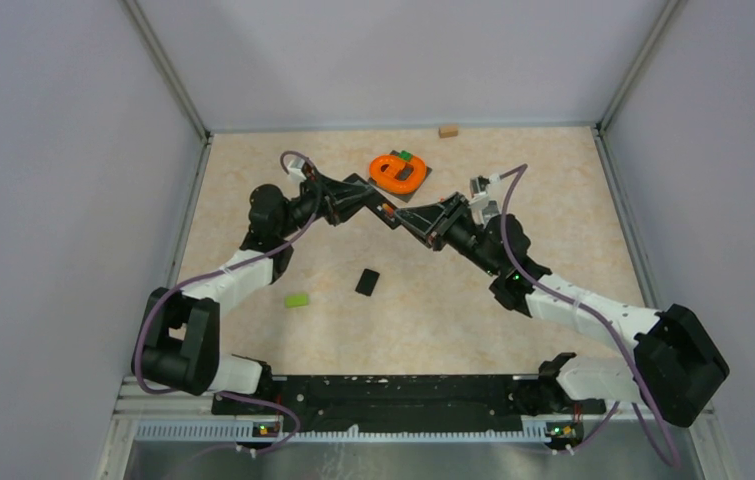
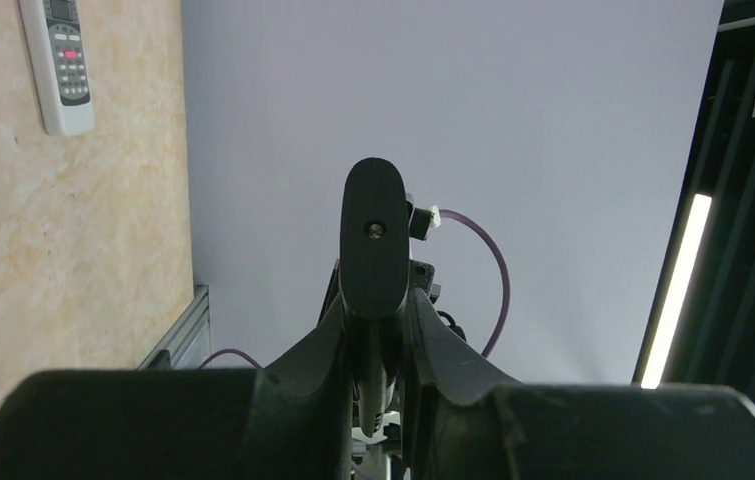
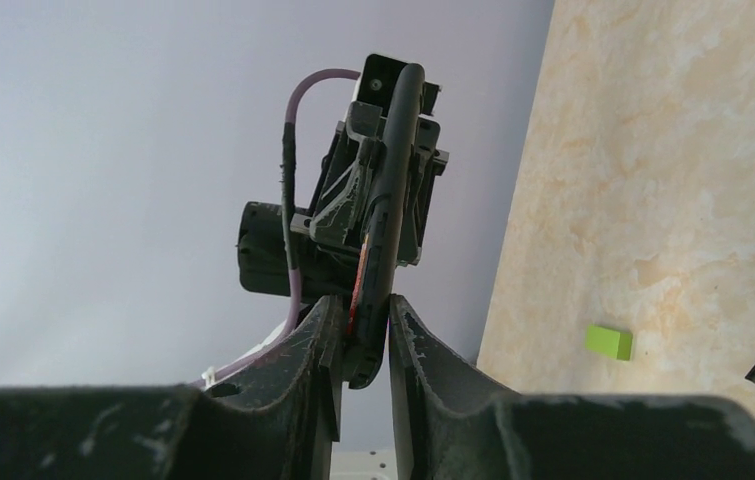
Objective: Load the batteries into the remote control
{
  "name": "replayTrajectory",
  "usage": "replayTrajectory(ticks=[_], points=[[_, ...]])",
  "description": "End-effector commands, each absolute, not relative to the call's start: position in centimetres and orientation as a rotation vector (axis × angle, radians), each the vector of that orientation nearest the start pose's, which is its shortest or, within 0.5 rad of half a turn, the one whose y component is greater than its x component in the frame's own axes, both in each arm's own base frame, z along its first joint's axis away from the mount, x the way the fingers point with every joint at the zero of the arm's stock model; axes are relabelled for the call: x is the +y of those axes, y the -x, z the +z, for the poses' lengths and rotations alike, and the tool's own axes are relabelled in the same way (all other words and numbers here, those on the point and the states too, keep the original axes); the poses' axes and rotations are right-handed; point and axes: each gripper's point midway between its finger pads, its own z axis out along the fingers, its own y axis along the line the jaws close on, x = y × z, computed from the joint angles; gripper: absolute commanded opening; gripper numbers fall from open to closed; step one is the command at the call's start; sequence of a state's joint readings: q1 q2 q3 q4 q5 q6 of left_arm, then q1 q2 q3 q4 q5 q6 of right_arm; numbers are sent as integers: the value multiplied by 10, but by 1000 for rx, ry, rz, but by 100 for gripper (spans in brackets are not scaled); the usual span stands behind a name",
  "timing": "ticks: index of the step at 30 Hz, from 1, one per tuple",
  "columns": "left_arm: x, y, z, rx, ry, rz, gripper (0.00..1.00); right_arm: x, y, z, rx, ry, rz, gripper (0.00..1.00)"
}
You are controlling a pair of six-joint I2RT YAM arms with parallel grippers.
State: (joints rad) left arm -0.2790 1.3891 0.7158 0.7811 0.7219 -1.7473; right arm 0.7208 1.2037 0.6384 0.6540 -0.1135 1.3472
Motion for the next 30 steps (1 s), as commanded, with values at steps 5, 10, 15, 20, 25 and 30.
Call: replayTrajectory(ticks=[5,10,15,20,25,30], points=[[-248,-306,327,1737,372,-2017,0,310,-268,291,1710,-403,1650,56],[-248,-307,327,1740,243,-1900,0,296,-263,308,1629,-311,1599,79],[-248,-298,331,1741,124,-1857,0,299,-258,317,1625,-164,1565,81],[-248,-288,340,1710,27,-1826,0,313,-255,308,1707,-21,1531,70],[-247,-280,350,1686,-34,-1815,0,322,-256,298,1753,9,1541,44],[-246,-276,357,1665,-56,-1829,0,325,-261,289,1790,-21,1537,29]])
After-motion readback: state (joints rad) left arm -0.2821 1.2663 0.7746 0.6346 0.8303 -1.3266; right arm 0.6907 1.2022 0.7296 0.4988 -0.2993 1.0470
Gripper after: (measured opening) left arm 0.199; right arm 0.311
